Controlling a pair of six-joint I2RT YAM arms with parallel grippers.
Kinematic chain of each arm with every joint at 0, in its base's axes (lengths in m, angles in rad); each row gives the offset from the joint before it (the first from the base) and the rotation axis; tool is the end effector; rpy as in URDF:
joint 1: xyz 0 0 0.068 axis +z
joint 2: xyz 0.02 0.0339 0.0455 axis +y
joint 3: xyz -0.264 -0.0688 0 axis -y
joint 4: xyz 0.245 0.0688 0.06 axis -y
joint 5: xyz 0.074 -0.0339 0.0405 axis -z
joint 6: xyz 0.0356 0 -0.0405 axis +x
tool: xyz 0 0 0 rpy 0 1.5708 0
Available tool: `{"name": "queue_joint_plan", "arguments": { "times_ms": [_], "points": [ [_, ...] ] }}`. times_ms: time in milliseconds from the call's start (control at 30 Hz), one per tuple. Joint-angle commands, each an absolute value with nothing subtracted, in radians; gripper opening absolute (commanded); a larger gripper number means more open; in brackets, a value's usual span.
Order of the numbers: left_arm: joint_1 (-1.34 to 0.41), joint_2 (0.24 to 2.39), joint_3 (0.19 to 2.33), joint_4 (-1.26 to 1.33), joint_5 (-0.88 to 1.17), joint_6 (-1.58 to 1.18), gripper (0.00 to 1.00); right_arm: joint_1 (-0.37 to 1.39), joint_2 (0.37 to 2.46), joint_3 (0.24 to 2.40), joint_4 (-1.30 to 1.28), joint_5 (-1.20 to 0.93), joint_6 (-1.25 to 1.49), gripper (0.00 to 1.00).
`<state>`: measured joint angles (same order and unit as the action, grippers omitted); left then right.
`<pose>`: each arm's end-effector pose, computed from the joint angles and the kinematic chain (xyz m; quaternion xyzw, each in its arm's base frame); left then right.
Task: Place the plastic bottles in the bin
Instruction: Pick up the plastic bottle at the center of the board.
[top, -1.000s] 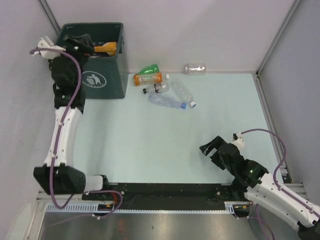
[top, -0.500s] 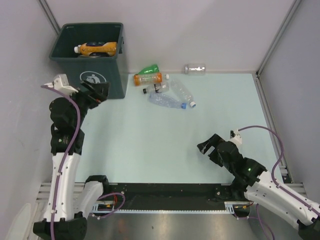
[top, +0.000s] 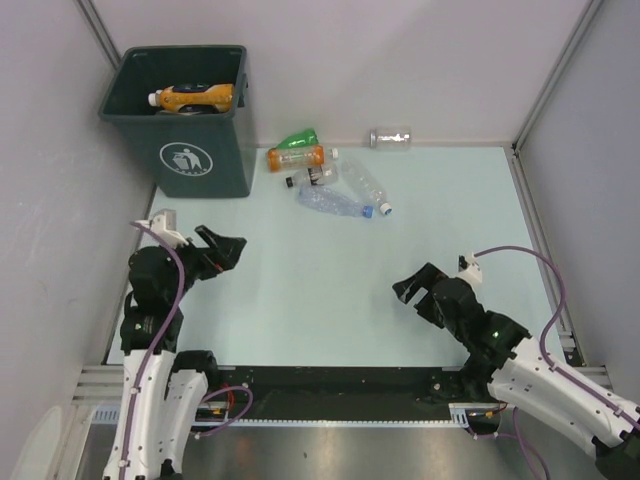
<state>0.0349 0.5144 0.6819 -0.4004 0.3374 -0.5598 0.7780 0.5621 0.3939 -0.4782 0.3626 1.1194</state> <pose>0.1268 -0.0074 0.3186 -0.1270 0.7699 -0.2858 0.5562 0.1042 0.0849 0.2077 0.2288 0.8540 0.2624 0.3867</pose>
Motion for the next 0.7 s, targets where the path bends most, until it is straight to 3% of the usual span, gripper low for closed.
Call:
{"name": "queue_joint_plan", "arguments": {
  "times_ms": [0,233,367,667],
  "points": [
    [0.035,0.546,0.612,-0.401,0.422,-0.574,1.0,0.758,0.581,0.442,-0.414,0.399,1.097,1.0],
    [0.034,0.61,0.453,-0.1,0.46,-0.638,1.0,0.732,0.636,0.44,-0.394,0.42,1.094,1.0],
    [0.009,0.759,0.459,0.026,0.446,-0.692,1.0,0.712,0.672,0.442,-0.35,0.434,1.078,1.0],
    [-0.271,1.087,0.581,0.185,0.147,-0.712,1.0,0.574,0.85,0.462,-0.177,0.339,0.988,1.0]
  ]
}}
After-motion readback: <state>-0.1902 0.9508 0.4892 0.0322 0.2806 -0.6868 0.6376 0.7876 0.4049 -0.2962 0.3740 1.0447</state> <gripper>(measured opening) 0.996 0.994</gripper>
